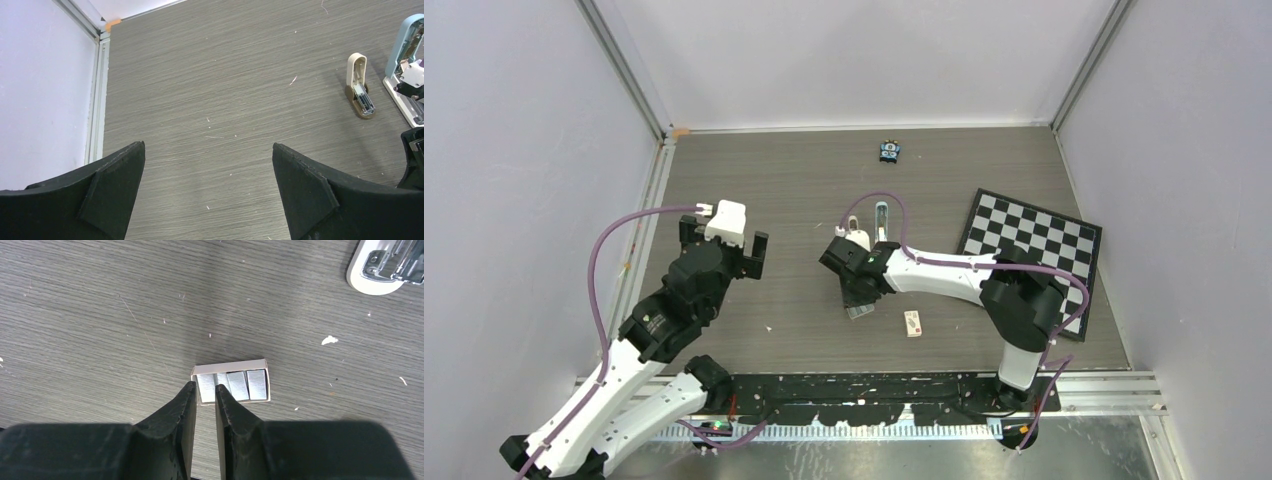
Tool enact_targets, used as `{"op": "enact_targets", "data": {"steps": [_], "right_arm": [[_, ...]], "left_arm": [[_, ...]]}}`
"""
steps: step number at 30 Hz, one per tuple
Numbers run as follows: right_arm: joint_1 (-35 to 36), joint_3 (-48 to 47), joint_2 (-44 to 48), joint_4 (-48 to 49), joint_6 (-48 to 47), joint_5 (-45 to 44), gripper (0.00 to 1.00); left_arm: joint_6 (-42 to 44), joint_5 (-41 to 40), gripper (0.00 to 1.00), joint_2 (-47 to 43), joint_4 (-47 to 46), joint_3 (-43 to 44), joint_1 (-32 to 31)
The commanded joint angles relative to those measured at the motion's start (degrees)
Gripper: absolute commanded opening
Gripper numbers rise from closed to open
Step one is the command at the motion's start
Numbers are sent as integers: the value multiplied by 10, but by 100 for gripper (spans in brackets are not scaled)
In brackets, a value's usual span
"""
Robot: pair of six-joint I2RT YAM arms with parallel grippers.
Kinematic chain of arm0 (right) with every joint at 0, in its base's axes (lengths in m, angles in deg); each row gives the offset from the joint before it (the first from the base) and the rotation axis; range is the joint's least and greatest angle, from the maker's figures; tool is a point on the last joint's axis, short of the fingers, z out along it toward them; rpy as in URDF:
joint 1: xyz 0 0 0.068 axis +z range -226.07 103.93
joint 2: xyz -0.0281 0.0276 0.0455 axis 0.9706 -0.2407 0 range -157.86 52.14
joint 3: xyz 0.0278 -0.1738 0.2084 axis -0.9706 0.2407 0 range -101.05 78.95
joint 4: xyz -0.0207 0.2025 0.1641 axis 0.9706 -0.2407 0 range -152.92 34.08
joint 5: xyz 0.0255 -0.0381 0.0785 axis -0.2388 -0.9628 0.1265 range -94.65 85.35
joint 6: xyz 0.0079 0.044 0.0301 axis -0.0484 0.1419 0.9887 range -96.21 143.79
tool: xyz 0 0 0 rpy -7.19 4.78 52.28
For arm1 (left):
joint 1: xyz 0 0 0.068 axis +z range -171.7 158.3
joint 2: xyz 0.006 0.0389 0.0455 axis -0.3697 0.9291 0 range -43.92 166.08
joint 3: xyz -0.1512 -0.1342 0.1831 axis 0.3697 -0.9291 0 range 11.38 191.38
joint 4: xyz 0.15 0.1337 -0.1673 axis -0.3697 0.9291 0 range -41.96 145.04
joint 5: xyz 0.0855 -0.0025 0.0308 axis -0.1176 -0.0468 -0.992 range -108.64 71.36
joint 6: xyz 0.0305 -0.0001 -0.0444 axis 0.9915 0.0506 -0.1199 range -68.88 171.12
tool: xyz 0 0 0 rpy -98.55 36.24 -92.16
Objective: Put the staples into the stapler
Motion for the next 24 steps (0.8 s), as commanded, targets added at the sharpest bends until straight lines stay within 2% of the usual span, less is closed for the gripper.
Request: {"op": "enact_targets", "data": {"steps": [1, 24], "right_arm": [[3, -17, -3, 4, 9, -8, 25], [6, -6, -16, 9, 8, 1, 26]], "left_arm": [[14, -4, 100, -6, -28, -2, -1], [22, -5, 100, -11, -35, -8, -1]]}}
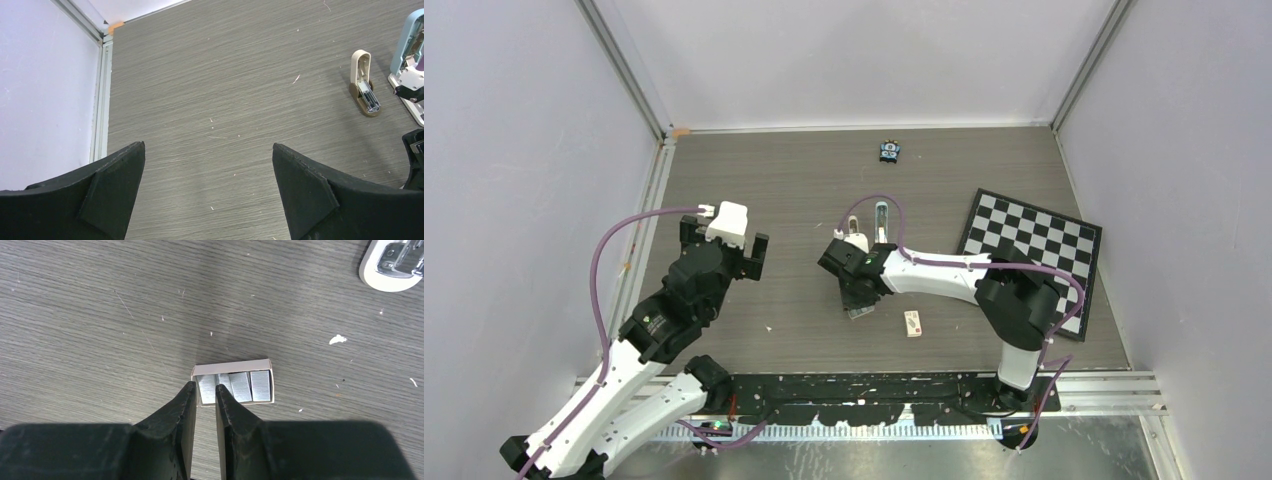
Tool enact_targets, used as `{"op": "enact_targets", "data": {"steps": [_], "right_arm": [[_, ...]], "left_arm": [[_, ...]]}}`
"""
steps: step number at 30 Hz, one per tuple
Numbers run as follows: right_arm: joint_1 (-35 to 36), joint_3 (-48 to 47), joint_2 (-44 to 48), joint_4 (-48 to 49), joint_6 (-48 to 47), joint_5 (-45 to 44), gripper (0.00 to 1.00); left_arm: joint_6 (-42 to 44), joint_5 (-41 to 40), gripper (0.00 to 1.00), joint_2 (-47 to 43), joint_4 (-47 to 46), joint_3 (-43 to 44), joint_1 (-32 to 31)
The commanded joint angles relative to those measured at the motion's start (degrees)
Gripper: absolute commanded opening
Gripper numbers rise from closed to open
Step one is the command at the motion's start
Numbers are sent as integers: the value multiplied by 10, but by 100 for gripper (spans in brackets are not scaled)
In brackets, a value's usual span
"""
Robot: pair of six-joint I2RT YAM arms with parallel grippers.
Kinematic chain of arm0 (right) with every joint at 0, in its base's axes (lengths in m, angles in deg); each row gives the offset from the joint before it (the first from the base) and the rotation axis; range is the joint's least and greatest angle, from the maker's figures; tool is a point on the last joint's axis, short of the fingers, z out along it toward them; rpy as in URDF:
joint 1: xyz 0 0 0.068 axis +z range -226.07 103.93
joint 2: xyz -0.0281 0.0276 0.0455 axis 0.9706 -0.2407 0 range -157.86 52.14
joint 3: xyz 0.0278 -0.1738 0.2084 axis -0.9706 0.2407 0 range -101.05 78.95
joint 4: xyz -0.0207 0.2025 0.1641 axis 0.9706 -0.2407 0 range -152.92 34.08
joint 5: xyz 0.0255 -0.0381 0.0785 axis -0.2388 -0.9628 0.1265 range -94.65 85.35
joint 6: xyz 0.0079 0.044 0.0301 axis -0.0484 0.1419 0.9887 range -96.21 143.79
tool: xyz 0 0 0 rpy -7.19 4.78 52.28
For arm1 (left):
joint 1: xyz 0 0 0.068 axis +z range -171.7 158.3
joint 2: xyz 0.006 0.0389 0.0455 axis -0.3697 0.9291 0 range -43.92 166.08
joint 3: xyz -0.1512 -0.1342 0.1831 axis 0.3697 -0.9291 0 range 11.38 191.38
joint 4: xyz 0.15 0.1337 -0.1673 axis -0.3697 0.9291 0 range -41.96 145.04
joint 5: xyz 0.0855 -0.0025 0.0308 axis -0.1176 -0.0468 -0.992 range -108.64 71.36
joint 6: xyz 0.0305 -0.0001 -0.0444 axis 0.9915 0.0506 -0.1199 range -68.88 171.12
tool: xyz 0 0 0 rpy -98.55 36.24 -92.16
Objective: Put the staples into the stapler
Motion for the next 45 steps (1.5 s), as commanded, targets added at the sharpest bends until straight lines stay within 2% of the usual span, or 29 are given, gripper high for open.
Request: {"op": "enact_targets", "data": {"steps": [1, 45], "right_arm": [[4, -6, -6, 8, 8, -5, 26], [16, -8, -13, -10, -2, -41, 26]], "left_arm": [[3, -5, 100, -8, -32, -3, -1], [8, -2, 100, -11, -35, -6, -1]]}}
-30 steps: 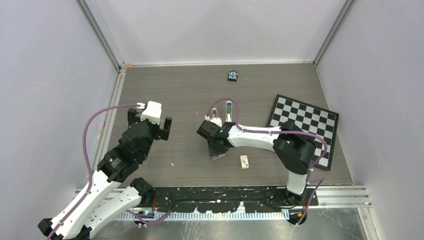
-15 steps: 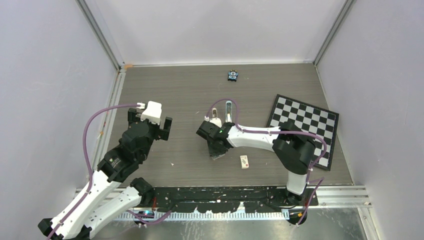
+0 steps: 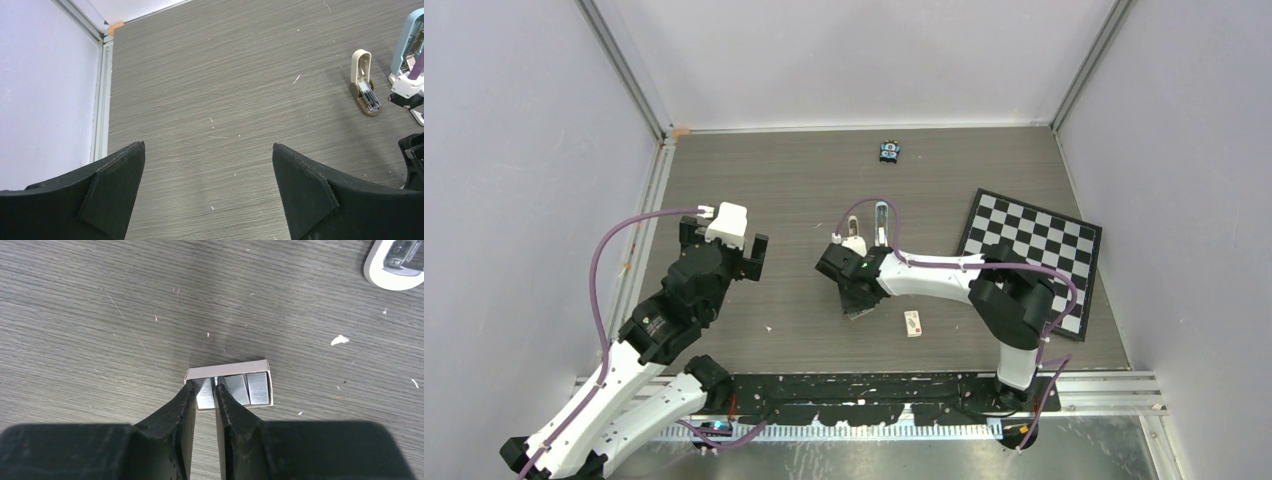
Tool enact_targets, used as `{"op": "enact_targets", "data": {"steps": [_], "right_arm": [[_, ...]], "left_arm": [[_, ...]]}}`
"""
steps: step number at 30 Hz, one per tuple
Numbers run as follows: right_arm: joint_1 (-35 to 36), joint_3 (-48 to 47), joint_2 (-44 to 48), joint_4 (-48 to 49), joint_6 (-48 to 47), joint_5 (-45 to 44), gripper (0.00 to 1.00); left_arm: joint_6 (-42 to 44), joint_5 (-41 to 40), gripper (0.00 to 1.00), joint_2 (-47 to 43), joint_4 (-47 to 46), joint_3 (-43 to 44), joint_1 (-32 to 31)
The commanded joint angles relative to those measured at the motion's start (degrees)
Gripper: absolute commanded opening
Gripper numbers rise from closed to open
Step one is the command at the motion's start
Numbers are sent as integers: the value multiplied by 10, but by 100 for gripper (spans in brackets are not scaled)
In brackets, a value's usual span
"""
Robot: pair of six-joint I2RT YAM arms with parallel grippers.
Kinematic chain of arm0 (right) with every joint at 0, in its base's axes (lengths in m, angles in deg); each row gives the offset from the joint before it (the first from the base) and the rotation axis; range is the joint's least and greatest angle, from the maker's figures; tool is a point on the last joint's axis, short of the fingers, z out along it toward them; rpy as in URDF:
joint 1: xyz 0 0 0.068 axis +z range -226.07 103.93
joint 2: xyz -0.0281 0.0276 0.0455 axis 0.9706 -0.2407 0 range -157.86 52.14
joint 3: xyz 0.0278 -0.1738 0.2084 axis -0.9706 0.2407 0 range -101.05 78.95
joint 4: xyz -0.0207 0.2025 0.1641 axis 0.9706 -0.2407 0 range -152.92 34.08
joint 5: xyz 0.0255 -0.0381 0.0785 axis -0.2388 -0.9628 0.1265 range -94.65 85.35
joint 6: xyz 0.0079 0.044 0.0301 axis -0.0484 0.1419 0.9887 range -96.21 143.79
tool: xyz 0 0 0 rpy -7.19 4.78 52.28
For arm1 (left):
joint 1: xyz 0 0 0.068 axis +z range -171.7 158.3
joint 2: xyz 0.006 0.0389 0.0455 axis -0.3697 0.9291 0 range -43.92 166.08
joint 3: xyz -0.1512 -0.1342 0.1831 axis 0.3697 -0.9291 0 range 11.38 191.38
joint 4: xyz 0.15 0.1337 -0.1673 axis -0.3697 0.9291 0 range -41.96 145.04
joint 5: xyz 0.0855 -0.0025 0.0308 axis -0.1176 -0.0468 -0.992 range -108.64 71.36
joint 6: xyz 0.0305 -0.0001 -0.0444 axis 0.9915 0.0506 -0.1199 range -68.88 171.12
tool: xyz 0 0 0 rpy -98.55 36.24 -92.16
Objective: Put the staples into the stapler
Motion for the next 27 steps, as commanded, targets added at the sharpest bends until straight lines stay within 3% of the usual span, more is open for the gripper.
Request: {"op": "enact_targets", "data": {"steps": [1, 27], "right_arm": [[7, -8, 1, -10, -2, -27, 25], [9, -21, 21, -3, -11, -31, 21]], "left_arm": [[5, -2, 100, -6, -32, -2, -1], [6, -3, 100, -2, -33, -2, -2]]}}
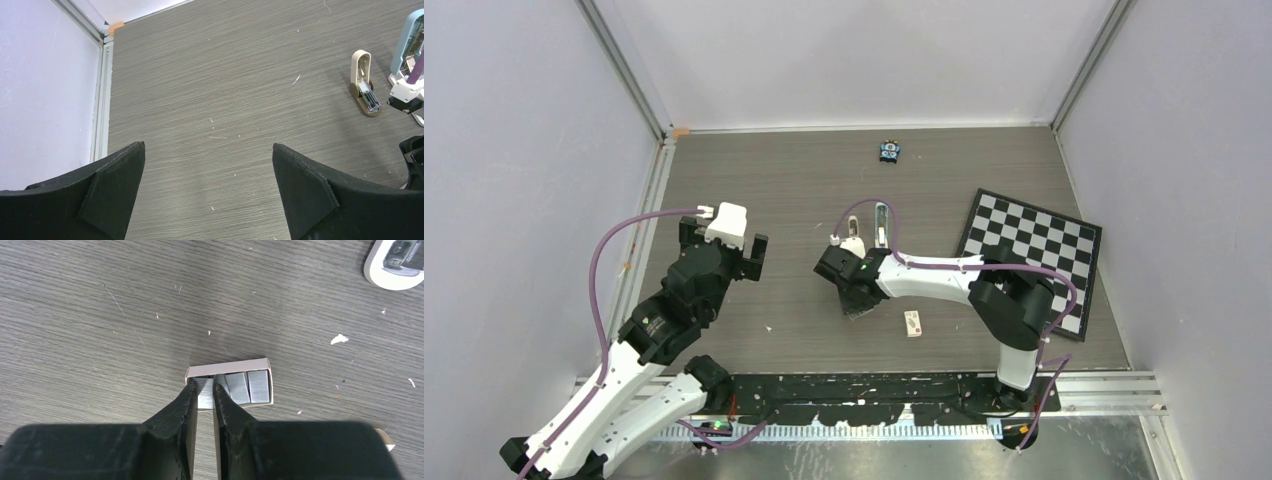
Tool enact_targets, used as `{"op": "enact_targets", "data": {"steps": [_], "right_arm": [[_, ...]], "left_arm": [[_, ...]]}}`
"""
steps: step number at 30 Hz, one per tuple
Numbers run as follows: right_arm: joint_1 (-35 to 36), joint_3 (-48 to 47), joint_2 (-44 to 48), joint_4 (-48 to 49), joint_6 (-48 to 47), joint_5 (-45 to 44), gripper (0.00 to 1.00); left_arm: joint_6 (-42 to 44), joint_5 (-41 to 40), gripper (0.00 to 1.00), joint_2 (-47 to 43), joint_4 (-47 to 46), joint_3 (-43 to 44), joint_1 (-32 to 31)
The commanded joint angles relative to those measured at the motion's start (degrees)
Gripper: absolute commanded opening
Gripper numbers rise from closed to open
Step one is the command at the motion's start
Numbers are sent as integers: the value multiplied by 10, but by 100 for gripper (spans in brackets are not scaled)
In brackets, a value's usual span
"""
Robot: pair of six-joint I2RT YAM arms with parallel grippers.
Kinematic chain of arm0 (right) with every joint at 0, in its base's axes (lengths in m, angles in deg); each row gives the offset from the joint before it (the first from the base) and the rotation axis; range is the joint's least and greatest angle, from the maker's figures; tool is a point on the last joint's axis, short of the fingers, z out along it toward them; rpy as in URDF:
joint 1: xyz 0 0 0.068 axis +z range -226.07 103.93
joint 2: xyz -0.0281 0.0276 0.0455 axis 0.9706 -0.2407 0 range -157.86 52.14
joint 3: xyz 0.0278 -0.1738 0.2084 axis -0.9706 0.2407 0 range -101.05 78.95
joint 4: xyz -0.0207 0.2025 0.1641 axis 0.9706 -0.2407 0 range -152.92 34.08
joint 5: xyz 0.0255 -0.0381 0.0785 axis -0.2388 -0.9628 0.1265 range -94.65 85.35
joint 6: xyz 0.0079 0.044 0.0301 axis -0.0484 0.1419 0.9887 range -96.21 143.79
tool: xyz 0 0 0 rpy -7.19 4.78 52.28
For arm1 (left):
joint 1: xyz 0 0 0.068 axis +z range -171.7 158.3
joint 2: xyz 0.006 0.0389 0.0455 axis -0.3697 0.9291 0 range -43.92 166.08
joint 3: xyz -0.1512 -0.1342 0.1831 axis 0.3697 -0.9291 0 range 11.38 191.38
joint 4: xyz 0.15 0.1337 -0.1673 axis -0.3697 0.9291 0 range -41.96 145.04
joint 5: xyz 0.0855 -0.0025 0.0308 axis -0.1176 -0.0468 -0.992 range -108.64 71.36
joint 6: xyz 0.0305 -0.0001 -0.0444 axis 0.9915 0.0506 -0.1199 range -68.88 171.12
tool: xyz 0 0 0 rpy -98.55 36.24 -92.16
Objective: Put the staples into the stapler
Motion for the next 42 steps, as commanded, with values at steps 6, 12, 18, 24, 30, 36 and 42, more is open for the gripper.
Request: {"op": "enact_targets", "data": {"steps": [6, 12, 18, 24, 30, 36, 42], "right_arm": [[3, -22, 29, -4, -5, -25, 21], [3, -25, 34, -8, -8, -27, 21], [3, -25, 39, -7, -8, -27, 21], [3, -23, 46, -4, -6, -24, 21], [3, -22, 54, -3, -5, -20, 21], [-10, -11, 73, -5, -8, -23, 21], [-54, 1, 108, -12, -26, -27, 21]], "left_arm": [[6, -2, 100, 1, -33, -2, -1], [6, -2, 100, 2, -32, -2, -1], [6, -3, 100, 1, -32, -2, -1], [6, -2, 100, 2, -31, -2, -1], [7, -3, 100, 0, -32, -2, -1], [6, -3, 100, -1, -31, -2, -1], [6, -1, 100, -1, -30, -2, -2]]}}
